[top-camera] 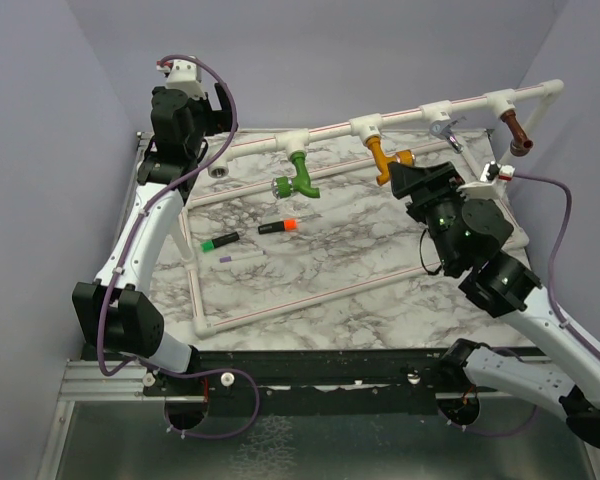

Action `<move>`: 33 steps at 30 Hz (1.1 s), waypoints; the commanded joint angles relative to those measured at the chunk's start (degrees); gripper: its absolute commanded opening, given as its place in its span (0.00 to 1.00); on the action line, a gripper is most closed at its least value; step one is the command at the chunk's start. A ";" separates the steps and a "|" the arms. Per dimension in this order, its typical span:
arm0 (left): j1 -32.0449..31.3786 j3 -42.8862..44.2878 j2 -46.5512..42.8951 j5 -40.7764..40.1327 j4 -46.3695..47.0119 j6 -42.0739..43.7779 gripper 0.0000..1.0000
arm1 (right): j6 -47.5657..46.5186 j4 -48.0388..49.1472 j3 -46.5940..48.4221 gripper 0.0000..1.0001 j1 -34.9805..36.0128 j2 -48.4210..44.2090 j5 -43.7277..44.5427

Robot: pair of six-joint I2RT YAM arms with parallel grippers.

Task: Install the water faucets

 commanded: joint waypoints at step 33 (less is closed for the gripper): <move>-1.18 -4.63 5.79 1.20 -9.58 -0.51 0.99 | -127.52 5.92 -9.44 0.80 0.46 -5.63 -22.74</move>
